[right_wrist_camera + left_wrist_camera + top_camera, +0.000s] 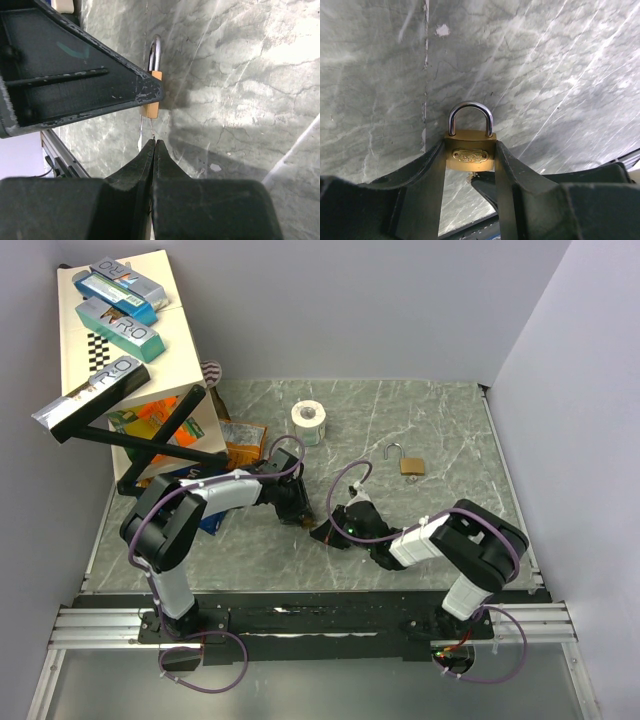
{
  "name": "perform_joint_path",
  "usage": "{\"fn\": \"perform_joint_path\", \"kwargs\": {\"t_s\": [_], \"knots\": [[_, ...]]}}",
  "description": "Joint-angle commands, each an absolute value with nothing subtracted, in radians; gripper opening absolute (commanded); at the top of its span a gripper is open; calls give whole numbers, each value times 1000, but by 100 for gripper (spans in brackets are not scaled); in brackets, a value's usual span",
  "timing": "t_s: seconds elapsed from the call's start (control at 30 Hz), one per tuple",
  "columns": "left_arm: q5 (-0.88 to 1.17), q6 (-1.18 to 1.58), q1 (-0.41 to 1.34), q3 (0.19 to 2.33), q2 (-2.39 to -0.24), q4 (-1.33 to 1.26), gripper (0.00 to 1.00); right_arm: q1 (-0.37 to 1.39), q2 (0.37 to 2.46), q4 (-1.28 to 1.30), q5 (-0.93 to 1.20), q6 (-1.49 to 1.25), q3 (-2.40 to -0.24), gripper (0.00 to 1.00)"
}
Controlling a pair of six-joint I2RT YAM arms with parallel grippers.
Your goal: Unlock with the key
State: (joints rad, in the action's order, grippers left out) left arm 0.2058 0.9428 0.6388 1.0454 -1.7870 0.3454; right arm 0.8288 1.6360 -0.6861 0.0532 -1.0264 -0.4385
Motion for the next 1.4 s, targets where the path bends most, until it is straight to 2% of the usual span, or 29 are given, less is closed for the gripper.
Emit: {"fn": "perform_joint_path", "kwargs": {"t_s": [0.0, 0.6, 0.87, 1.37], "knots": [[199, 968, 650, 989, -1810, 371, 1, 818, 1686, -755, 2, -1054, -466, 0], [206, 922, 650, 950, -1799, 353, 1, 746, 1701, -845, -6, -1049, -425, 0], [250, 881, 650, 940, -1786, 325, 1, 698, 1758, -957, 107, -1032, -406, 0], [365, 926, 650, 905, -1753, 292, 1, 692, 1744, -885, 71, -963, -434, 0]]}}
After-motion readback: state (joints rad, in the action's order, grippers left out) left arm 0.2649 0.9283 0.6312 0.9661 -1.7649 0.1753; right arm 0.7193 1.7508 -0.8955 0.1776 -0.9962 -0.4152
